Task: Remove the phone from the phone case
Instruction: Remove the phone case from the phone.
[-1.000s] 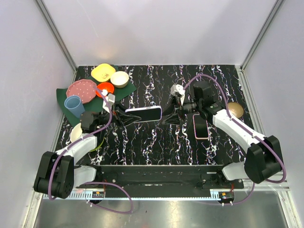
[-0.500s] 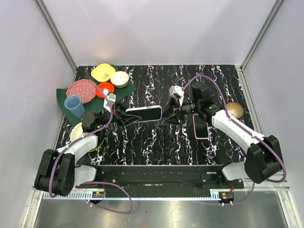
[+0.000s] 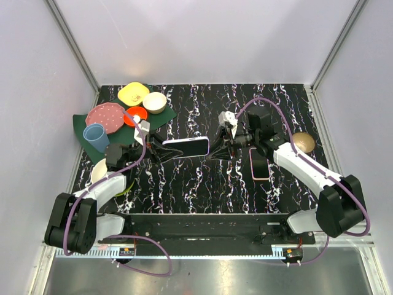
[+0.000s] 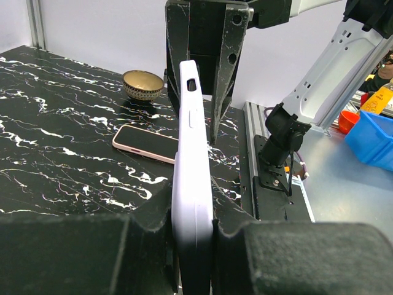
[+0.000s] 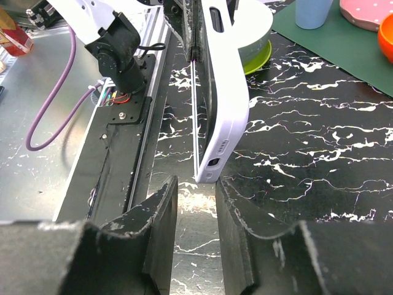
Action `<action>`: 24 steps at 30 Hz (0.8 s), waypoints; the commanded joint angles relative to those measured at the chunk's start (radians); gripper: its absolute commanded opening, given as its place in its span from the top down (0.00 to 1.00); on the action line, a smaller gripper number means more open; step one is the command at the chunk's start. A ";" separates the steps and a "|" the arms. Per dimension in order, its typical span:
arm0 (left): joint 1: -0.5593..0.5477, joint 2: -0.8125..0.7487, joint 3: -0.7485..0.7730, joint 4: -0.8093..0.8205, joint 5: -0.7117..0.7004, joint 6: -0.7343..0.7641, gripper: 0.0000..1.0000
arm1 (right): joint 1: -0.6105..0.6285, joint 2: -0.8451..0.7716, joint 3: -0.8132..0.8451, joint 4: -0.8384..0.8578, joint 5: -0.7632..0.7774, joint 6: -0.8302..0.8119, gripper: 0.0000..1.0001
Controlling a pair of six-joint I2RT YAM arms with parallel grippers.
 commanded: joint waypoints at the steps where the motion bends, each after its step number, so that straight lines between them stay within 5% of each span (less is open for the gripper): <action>1: 0.005 -0.003 0.047 0.190 -0.041 0.008 1.00 | 0.015 -0.018 -0.007 0.048 0.014 -0.008 0.64; 17: 0.005 0.015 0.053 0.220 -0.027 -0.030 1.00 | 0.018 -0.041 -0.062 0.188 0.038 0.009 0.71; 24: 0.005 0.021 0.056 0.233 -0.015 -0.048 1.00 | 0.015 -0.053 -0.079 0.199 0.011 -0.031 0.83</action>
